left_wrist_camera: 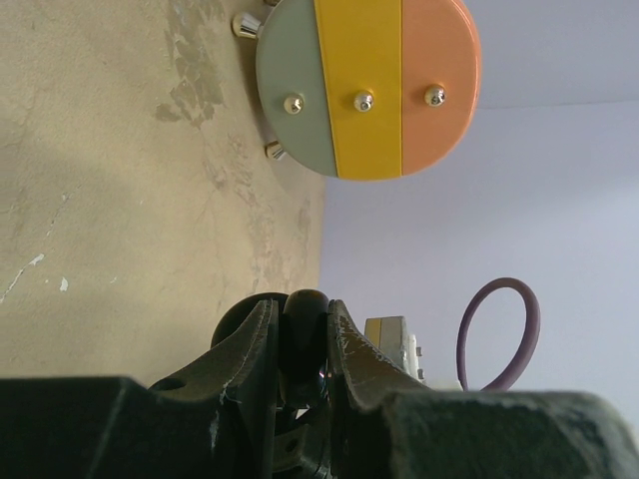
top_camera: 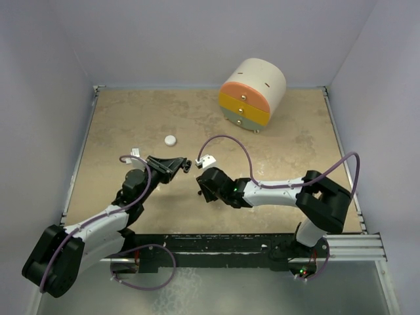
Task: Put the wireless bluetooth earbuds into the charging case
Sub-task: Pick up the earbud from the center of the board.
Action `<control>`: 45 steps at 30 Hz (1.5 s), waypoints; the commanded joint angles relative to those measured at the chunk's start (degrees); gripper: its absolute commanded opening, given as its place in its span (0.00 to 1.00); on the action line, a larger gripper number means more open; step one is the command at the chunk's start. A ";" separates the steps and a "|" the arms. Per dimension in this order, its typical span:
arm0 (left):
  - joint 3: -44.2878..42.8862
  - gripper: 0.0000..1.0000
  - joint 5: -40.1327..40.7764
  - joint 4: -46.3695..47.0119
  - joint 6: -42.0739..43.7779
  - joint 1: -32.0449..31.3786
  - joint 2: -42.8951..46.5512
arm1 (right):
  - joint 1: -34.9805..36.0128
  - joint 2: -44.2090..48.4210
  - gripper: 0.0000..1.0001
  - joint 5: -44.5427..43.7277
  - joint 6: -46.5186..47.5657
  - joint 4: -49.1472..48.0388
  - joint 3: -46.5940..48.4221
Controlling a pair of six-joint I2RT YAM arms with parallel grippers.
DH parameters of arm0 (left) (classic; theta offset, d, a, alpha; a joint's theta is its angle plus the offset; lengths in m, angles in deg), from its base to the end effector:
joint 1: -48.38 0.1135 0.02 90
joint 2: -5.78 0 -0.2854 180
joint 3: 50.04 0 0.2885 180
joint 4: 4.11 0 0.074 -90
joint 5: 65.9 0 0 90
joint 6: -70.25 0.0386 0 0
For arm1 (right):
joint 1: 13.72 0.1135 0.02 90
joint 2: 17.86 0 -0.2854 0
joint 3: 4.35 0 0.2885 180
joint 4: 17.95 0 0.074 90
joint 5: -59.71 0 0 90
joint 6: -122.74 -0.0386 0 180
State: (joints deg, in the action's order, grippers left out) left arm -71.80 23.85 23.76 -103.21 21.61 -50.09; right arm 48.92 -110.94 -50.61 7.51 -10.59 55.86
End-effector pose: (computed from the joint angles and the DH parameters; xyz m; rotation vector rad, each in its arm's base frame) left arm 0.1880 -0.0950 0.1757 -0.8992 1.6747 -1.4004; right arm 0.1782 0.3151 0.1707 -0.5442 2.1903 0.4336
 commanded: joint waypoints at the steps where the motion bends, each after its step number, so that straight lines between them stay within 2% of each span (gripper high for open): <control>1: 0.62 0.00 -0.54 3.90 -0.20 -0.25 1.12 | 0.30 -0.38 0.45 1.10 0.80 -1.34 2.02; 45: 1.63 0.00 -0.54 6.16 -0.22 -0.14 -0.71 | 0.30 -4.54 0.33 2.49 0.88 -3.87 1.34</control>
State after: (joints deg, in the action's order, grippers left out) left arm -70.55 23.76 26.28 -103.24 21.61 -50.71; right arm 48.92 -115.11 -48.70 7.95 -13.28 55.86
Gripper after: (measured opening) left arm 0.189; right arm 0.337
